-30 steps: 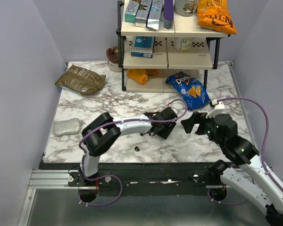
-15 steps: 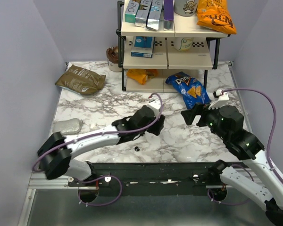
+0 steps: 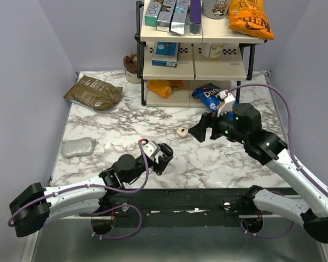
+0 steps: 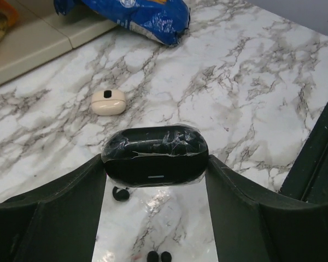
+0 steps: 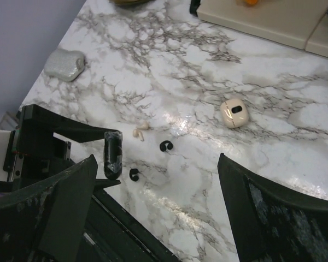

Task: Insert the wireless bluetooth earbuds into the charging case
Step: Pick up the charging case at the center of the board, then open the charging case.

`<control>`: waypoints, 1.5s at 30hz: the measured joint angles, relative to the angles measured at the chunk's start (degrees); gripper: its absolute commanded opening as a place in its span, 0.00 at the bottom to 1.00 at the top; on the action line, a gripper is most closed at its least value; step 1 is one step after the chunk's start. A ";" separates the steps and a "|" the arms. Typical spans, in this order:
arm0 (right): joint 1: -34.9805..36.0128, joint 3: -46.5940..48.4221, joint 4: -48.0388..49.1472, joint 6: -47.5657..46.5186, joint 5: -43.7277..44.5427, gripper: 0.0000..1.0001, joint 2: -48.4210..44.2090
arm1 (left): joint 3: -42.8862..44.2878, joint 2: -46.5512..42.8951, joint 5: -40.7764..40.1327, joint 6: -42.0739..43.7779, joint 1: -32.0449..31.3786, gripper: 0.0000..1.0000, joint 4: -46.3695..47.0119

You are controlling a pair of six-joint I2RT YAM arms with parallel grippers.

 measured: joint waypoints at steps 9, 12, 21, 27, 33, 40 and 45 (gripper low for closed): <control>9.29 4.70 -0.81 -3.37 -0.46 1.00 8.79 | -0.24 -3.30 -2.34 9.81 -0.20 0.00 8.81; 11.26 5.27 -0.83 -3.74 0.22 1.00 10.58 | -0.09 -3.23 -2.86 11.89 -0.22 0.00 8.90; 14.99 9.88 -0.57 -3.96 1.44 1.00 17.20 | 1.25 -3.34 -3.52 14.73 -0.26 0.00 8.17; 15.23 10.16 -0.55 -4.20 1.99 1.00 19.39 | 1.25 -5.68 -3.56 15.34 -0.70 0.00 6.75; 15.34 10.91 -0.57 -4.20 2.14 1.00 20.20 | 1.25 -7.37 -3.93 15.58 -1.03 0.00 5.84; 15.47 11.47 -0.59 -4.15 3.34 1.00 20.52 | 1.25 -8.79 -4.61 15.63 -1.53 0.00 4.70; 15.80 11.56 -0.61 -4.15 5.03 1.00 20.26 | 1.22 -9.90 -5.29 15.63 -1.88 0.00 3.39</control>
